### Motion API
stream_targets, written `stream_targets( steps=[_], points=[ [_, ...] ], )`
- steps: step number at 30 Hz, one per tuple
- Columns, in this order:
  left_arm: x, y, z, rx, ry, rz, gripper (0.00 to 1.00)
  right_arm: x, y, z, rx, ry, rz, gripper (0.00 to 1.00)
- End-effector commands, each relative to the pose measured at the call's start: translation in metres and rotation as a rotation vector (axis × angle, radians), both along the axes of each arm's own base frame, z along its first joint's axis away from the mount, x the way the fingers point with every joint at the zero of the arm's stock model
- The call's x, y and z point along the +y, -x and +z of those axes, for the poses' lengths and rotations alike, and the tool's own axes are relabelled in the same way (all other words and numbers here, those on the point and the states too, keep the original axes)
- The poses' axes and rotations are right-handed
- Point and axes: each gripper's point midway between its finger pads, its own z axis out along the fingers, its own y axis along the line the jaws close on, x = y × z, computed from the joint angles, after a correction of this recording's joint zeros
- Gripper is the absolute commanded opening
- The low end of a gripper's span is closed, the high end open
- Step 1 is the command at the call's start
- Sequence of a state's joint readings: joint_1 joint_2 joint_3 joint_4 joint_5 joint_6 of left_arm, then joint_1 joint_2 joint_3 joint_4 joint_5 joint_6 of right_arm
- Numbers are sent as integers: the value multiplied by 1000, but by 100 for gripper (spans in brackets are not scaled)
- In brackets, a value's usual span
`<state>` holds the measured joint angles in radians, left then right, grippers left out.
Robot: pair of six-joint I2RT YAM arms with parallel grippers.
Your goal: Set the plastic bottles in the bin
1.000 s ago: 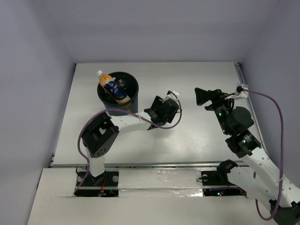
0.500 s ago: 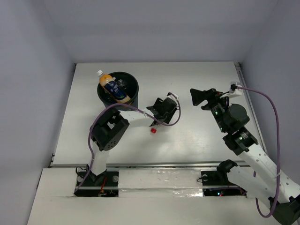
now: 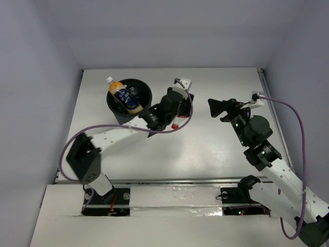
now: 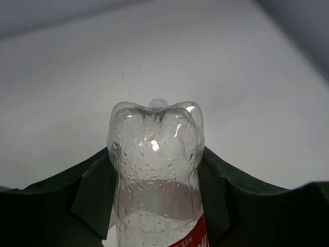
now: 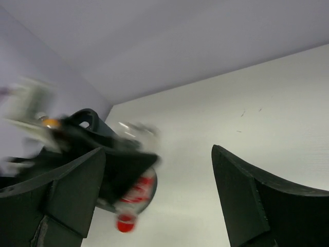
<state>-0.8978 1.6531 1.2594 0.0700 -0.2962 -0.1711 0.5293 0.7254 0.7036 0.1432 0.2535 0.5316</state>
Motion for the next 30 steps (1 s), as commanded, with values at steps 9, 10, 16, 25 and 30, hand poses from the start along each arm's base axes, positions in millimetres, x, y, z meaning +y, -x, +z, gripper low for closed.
stream_targets(
  steps=[9,10,16,25,30],
  points=[
    [169,-11,258,-525,550,476,37,2,0,16,-64,-12,19,88],
    [184,-16,254,-533,542,528,37,5,0,16,-65,-10,32,88],
    [247,-44,230,-582,504,725,36,11,-1,13,-60,-1,57,87],
    [247,-68,181,-599,439,763,36,16,-2,11,-56,4,78,87],
    [243,-72,170,-606,437,753,42,18,-3,10,-58,4,85,87]
  ],
)
